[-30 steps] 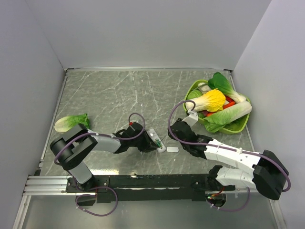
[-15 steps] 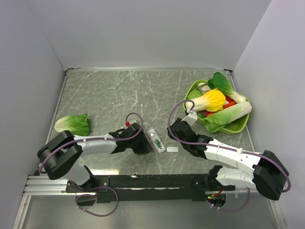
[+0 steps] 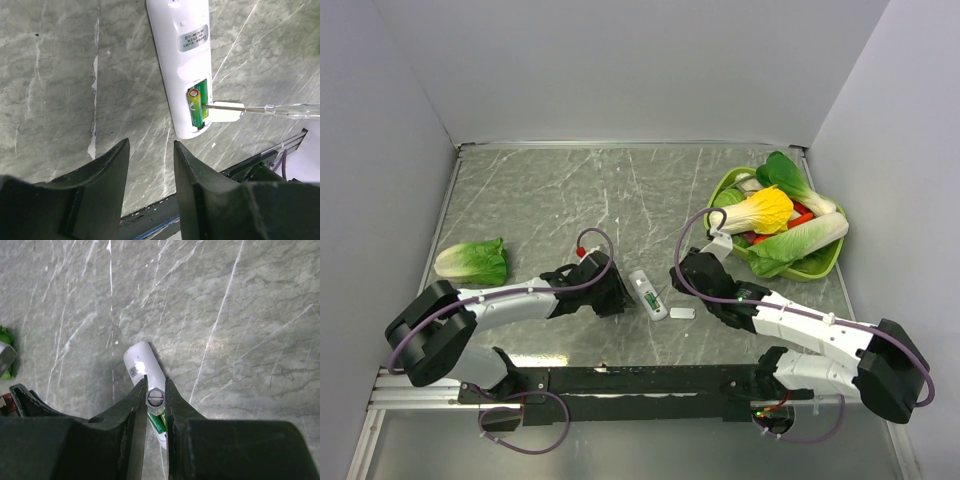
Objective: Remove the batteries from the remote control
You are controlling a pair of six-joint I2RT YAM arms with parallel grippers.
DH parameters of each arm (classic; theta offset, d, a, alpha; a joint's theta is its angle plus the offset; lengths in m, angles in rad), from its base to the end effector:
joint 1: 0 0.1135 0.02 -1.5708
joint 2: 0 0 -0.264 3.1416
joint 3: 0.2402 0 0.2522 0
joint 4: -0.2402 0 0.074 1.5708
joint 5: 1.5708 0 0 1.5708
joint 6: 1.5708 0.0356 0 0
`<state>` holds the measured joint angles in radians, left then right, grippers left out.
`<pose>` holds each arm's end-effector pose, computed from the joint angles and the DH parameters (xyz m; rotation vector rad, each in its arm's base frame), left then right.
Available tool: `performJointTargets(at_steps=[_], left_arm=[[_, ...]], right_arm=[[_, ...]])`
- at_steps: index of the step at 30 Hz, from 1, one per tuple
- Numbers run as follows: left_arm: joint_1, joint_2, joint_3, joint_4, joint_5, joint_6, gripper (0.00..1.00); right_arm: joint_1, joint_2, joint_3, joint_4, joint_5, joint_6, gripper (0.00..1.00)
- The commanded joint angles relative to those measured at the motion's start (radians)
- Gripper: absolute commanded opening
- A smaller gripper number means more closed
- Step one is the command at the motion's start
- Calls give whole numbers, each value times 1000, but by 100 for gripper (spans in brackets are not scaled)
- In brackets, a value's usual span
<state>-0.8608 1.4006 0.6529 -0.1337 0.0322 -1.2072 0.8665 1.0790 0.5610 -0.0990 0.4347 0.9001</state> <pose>0.1721 -0.2020 0.1666 -0.4481 2.6514 -0.8518 0.1568 0.1614 0.2156 0.2830 2.1576 0.5603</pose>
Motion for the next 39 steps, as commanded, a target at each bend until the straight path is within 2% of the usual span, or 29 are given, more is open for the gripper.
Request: performJointTargets(at_steps=[1,27,39], left_arm=[[6,-28,21,5,-6,20,45],[8,43,2,69,46,17,41],[8,38,13,51,38,20,40]], right_arm=[[11,-7,33,-97,-96,-32,0],[16,-22,54,-110,-113,-46,0],[14,-45,56,-116,-105,-55,0]])
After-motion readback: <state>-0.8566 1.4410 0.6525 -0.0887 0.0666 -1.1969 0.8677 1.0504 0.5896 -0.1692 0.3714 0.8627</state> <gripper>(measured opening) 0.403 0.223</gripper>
